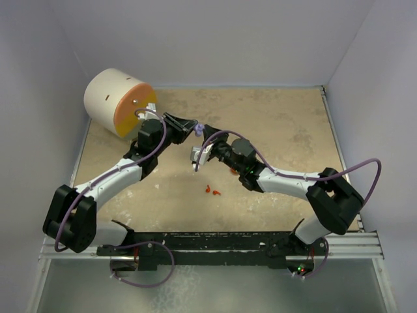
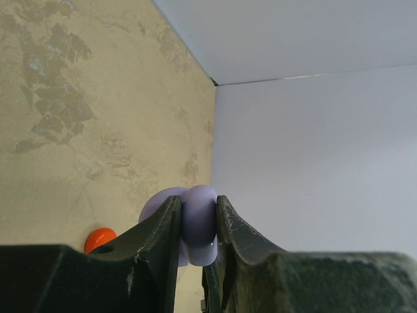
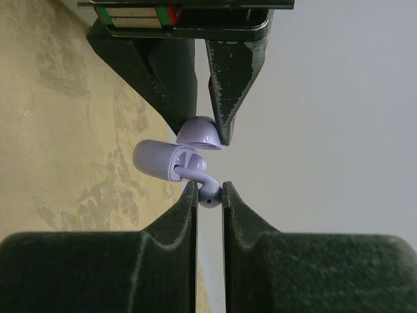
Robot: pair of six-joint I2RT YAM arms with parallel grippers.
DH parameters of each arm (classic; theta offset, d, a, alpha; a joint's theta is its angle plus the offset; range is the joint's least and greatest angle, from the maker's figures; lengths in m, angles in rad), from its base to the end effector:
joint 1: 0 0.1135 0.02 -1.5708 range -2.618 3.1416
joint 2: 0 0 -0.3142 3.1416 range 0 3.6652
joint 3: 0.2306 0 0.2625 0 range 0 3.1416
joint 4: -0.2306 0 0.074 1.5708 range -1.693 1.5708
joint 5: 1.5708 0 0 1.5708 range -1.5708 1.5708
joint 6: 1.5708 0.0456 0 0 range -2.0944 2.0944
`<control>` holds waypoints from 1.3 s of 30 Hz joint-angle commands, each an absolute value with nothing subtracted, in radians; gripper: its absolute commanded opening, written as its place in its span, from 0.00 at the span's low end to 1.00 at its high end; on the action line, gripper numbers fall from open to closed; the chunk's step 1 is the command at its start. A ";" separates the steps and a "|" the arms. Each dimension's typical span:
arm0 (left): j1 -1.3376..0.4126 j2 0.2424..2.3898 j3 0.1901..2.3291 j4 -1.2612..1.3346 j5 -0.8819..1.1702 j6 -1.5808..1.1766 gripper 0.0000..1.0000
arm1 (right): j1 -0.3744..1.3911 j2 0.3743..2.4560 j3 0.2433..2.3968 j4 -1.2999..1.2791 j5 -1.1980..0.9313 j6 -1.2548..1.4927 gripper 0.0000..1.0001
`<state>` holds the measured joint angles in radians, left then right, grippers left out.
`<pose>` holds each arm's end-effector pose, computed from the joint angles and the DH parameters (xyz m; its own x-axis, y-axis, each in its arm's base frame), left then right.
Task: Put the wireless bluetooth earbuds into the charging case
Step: Place the earbud in the charging case.
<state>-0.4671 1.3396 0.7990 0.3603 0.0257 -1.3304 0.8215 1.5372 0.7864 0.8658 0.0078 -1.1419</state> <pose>0.2813 -0.1432 0.3178 -0.4973 -0.8366 -0.2298 -0.0430 0.2882 -0.9566 0.2428 0.2604 0.3108 0.6935 -0.5896 -0.4139 -0.2312 0.3620 -0.9030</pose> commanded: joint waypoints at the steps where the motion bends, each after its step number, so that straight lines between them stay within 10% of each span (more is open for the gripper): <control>1: -0.472 1.334 0.865 0.412 0.029 -1.314 0.00 | 0.817 1.532 0.827 0.860 0.012 -1.138 0.00; 39: -0.477 1.328 0.875 0.428 -0.058 -1.417 0.00 | 0.819 1.571 0.842 0.911 0.119 -1.083 0.00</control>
<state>-0.4736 1.3441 0.8143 0.3580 -0.0315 -1.3952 0.8200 1.5604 0.8162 0.8795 0.0643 -1.0996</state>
